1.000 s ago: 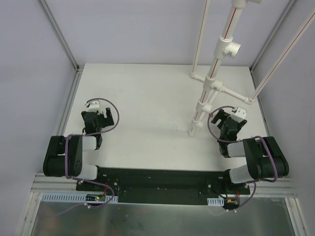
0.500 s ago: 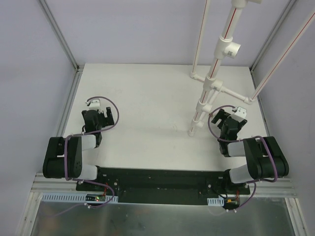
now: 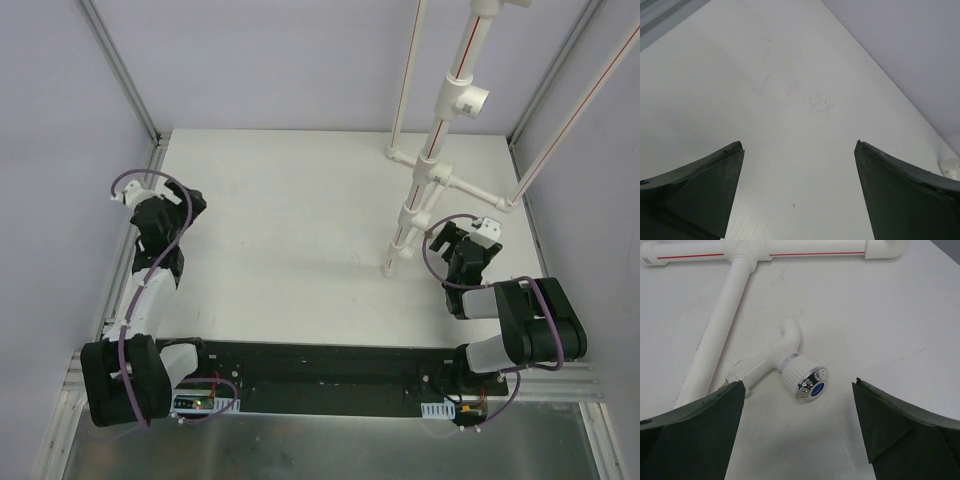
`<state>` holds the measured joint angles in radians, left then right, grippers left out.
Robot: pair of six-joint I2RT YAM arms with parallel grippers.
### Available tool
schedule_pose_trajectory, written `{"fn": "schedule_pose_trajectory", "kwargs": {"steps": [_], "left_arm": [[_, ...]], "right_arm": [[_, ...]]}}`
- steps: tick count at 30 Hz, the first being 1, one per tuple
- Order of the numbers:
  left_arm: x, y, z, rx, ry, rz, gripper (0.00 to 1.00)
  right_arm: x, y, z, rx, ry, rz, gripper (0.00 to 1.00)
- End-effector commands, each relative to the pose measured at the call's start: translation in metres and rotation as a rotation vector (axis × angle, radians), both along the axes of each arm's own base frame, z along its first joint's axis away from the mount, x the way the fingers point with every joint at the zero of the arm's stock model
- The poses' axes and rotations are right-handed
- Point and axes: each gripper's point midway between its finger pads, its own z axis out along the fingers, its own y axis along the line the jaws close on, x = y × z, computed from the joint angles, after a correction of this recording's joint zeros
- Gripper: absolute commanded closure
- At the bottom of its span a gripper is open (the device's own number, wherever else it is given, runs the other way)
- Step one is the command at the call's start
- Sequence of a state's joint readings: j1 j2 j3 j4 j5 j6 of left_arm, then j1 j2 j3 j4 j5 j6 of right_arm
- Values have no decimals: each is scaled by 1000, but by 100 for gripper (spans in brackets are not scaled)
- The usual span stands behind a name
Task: Install the water faucets
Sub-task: Move the adaptor to the center of the board.
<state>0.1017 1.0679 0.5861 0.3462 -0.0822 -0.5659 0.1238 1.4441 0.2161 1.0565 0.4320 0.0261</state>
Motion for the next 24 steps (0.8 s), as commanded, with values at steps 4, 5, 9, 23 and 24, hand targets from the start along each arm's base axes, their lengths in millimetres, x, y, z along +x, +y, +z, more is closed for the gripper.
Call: {"fn": "schedule_pose_trajectory", "kwargs": {"steps": [4, 5, 9, 23, 24], "left_arm": [[9, -89, 27, -114, 21, -381, 15], [4, -119, 32, -11, 35, -460, 15], [-23, -220, 58, 153, -89, -696, 14], [-91, -424, 79, 329, -618, -1041, 2], [-93, -434, 78, 330, -631, -1059, 2]], "right_arm": [[11, 2, 17, 21, -62, -2, 1], [11, 2, 16, 21, -62, -2, 1], [10, 2, 15, 20, -57, -2, 1], [11, 2, 16, 21, -60, -2, 1], [10, 1, 16, 20, -59, -4, 1]]}}
